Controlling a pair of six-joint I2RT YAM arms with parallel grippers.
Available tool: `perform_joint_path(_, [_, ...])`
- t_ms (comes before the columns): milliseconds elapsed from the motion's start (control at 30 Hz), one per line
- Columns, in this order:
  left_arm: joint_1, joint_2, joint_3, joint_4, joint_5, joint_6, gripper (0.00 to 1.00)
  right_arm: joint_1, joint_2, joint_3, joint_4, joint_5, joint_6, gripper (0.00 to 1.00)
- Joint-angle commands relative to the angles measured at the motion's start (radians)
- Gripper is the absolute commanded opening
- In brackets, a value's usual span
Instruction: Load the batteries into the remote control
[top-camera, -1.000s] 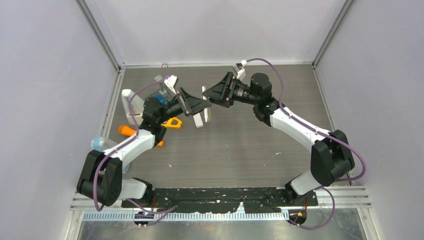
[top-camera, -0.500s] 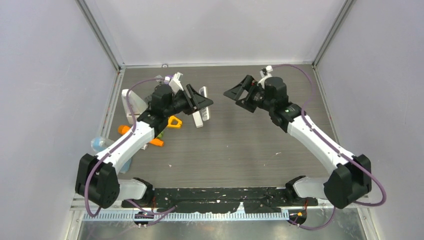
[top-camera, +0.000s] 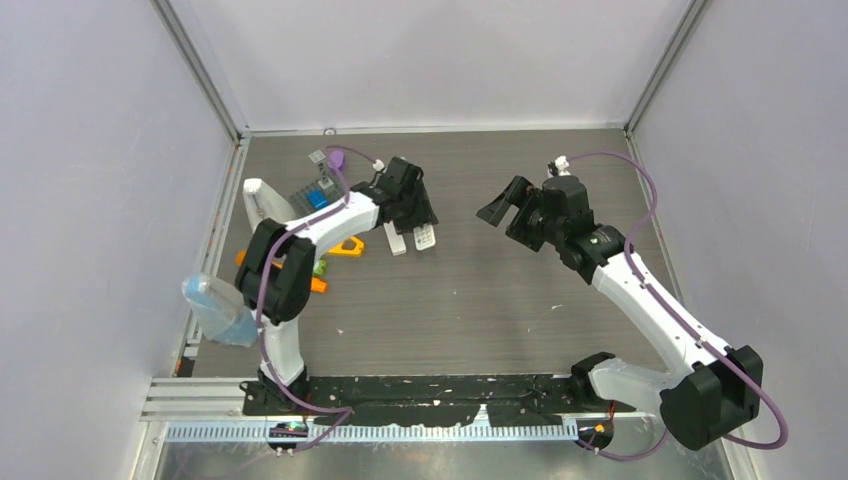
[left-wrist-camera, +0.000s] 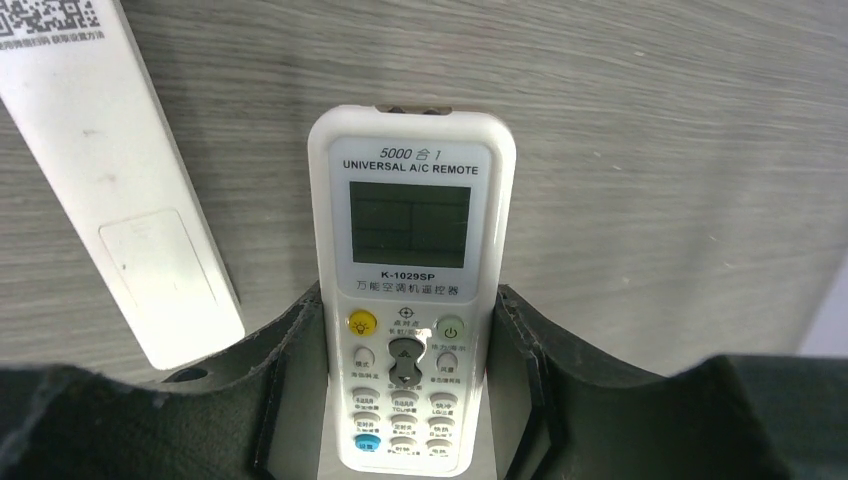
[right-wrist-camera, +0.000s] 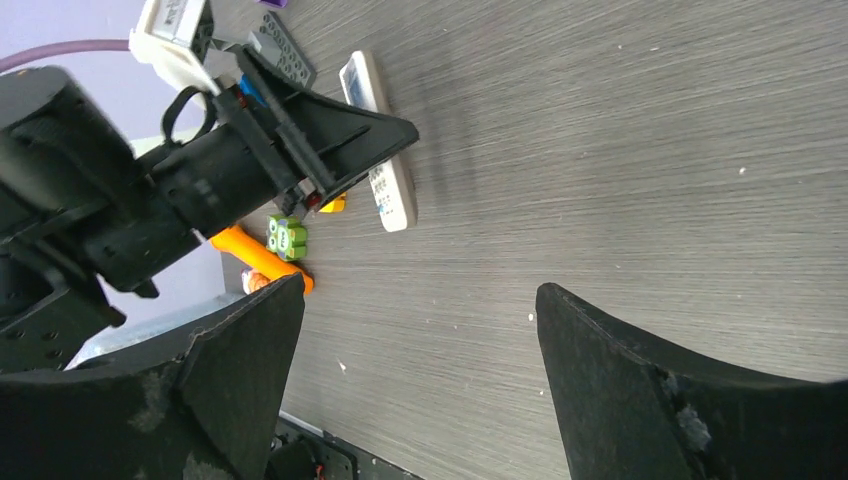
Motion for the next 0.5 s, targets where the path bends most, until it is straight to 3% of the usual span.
perform_joint_path(0, [-0.021,0.081,0.143,-0.132,-0.148,0.027,0.09,-0.009,-0.048,-0.014,-0.016,0.034,-0.022,0.90])
perform_joint_path(267, [-0.050,0.217,0.223,-0.217,-0.239,0.027,0.25,-0.018,-0.048,-0.023,-0.030,0.013,-0.019,0.90])
perform_joint_path(467, [-0.063,0.265,0.260,-0.227,-0.266,0.045,0.28,-0.020,-0.040,-0.024,-0.031,-0.004,-0.017,0.90])
